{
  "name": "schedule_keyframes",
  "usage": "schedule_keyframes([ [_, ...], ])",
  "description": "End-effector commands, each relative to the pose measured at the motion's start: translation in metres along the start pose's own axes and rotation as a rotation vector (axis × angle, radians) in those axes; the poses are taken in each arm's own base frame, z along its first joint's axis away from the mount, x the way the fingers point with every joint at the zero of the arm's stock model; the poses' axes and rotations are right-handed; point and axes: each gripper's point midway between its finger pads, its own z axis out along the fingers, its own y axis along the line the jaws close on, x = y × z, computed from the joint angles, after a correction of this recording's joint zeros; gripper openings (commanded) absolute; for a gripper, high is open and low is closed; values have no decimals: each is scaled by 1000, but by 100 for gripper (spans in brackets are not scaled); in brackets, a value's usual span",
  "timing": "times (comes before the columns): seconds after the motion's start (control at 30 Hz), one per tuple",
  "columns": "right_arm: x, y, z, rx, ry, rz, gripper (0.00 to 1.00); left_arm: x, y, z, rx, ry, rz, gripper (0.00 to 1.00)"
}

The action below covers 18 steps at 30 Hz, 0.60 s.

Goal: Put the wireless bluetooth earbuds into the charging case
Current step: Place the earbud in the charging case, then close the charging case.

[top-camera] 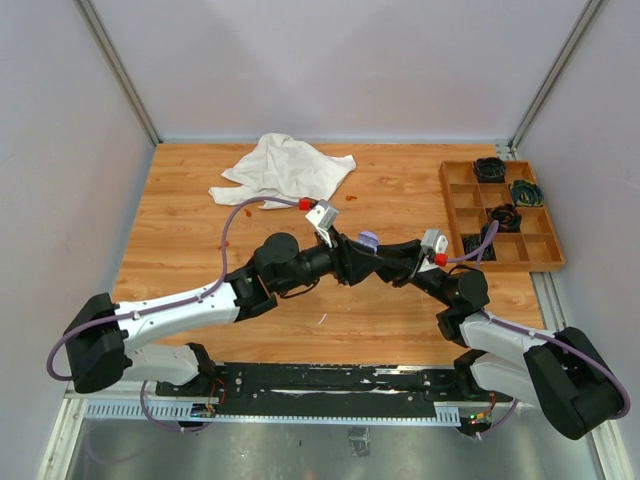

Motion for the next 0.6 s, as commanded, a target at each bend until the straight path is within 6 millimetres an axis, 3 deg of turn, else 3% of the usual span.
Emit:
schedule_keyframes([
  [0.0, -18, -5, 2, -1, -55, -49, 4, -24, -14, 3, 33, -40, 23, 52],
  [0.33, -12, 1, 4, -46, -14, -27, 3, -42, 29, -27, -74, 6, 120, 64],
  [0.57, -13, 10, 8, -108, -1, -17, 3, -37, 41, -36, 34, 103, 83, 69],
])
